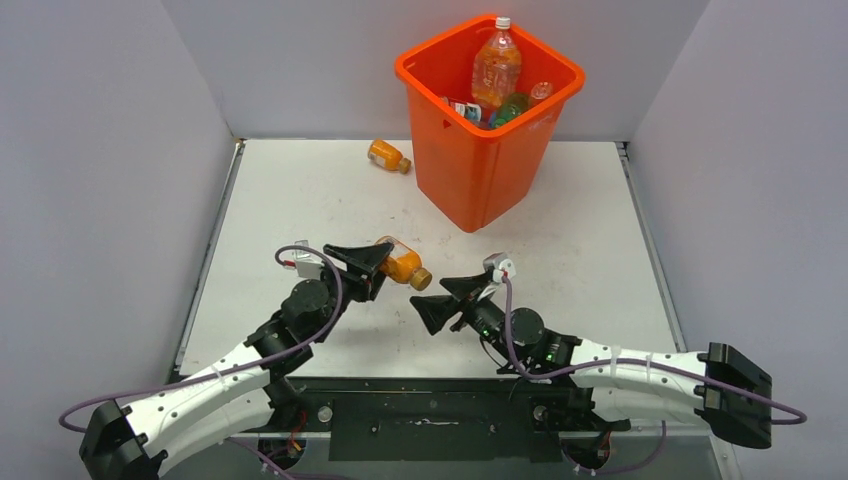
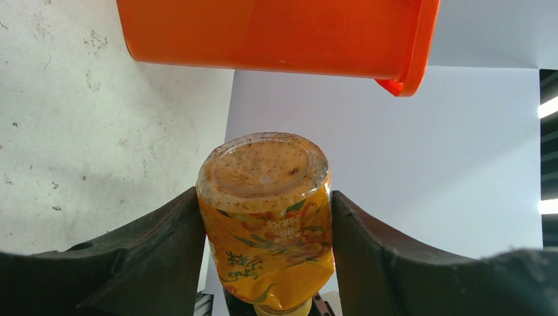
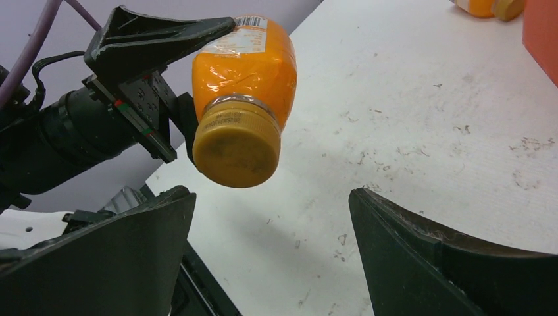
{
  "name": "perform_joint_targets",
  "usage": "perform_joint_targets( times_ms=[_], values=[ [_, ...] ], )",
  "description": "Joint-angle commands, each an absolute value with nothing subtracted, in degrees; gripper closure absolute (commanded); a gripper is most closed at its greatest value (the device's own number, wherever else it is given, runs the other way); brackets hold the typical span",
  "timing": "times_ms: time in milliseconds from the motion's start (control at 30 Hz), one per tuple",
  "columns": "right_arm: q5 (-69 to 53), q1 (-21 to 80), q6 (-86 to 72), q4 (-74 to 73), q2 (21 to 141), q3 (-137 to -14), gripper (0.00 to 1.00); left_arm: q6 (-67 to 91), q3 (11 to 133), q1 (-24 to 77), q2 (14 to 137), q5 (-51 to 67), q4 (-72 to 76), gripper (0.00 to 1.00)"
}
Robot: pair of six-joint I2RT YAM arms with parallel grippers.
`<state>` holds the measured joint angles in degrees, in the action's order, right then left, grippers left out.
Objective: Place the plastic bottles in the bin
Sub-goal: Pick up the plastic bottle at the center of the board.
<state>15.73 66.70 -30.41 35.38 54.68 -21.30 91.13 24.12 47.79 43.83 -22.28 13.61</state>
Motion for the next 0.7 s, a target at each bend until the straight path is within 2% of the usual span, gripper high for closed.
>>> perform_joint_targets(
  times_ms=[0,167,233,400,533,667],
  values=[
    [21.59,69.94,-27.63,44.20,57.98,-25.15,0.09,92.28,24.78,49.01,40.74,-26.86,9.63,1.00],
    [25.62,72.41,-26.60,48.43,59.72,-25.82,0.03,92.27,24.49,50.29,38.54,-27.74,8.12,1.00],
    [25.95,72.65,-26.12,49.16,60.40,-26.25,0.04,92.38,24.22,50.49,38.13,-27.54,8.16,1.00],
    [25.90,72.75,-26.87,47.75,63.14,-28.66,0.29,91.73,24.24,51.40,37.29,-27.66,8.17,1.00],
    [25.93,72.72,-27.45,48.00,64.70,-28.95,0.39,91.57,24.43,51.88,37.34,-27.71,8.13,1.00],
    [26.04,72.76,-27.63,47.47,64.67,-29.22,0.65,91.48,24.43,52.42,38.14,-26.92,8.86,1.00]
  ],
)
